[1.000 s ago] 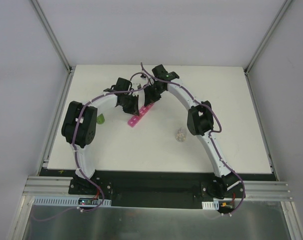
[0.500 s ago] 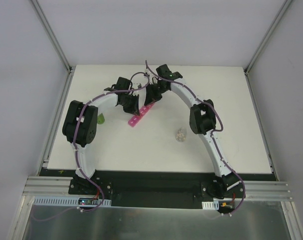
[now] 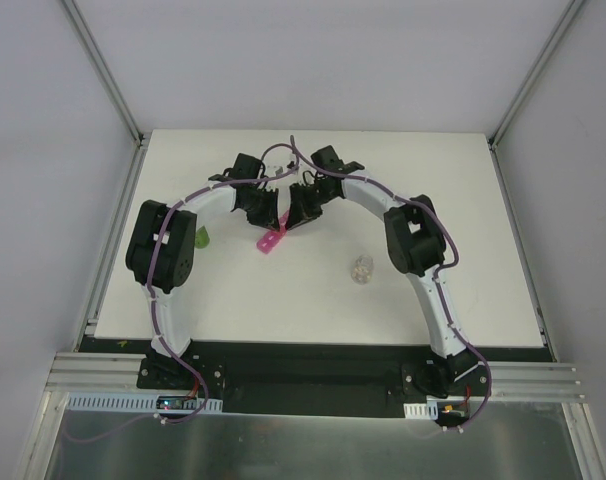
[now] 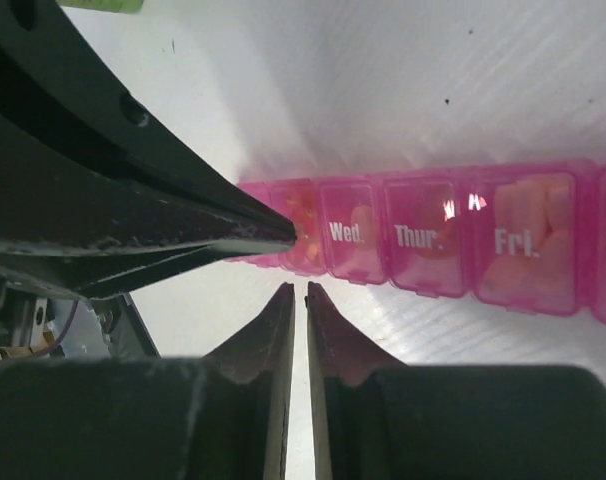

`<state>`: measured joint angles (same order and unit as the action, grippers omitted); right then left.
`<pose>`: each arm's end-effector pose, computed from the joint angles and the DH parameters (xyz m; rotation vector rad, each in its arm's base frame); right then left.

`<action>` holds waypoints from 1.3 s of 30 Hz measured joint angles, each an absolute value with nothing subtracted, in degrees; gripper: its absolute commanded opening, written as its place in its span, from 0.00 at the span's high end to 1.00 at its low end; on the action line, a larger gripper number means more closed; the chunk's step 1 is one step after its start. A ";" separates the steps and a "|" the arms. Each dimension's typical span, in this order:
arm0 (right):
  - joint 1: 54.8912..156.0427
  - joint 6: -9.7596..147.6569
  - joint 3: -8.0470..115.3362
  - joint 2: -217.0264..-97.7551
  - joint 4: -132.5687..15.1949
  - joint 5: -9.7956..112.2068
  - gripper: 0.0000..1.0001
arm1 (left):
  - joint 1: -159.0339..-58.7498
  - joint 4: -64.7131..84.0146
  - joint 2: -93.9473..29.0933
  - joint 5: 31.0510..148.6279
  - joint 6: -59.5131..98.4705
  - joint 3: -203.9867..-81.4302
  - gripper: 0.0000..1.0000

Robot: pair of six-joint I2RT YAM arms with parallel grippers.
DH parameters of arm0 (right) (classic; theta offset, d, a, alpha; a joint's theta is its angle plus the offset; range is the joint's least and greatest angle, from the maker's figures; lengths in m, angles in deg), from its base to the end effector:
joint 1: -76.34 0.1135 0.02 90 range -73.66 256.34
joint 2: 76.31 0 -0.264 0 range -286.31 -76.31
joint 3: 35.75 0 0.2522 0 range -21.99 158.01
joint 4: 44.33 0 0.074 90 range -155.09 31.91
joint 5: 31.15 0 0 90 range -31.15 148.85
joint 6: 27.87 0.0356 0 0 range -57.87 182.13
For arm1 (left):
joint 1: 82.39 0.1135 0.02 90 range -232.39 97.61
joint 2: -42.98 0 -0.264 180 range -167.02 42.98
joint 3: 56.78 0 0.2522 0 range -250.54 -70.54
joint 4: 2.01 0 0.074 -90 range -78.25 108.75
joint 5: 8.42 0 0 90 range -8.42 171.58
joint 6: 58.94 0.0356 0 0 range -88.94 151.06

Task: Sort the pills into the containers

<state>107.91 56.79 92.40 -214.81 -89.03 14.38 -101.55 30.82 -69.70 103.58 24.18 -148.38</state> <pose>0.4323 0.2949 0.1616 -1.0892 2.2542 1.1660 0.3925 -0.1505 0.1799 0.4306 2.5025 -0.6659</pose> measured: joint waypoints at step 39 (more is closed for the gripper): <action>110.84 57.86 100.44 -217.84 -94.67 25.63 0.93 | -101.44 31.74 -71.45 105.85 22.85 -150.04 0.98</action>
<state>110.84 57.86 100.44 -217.84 -94.67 25.63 -101.44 31.74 -71.45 105.85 22.85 -150.04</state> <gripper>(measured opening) 0.073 0.022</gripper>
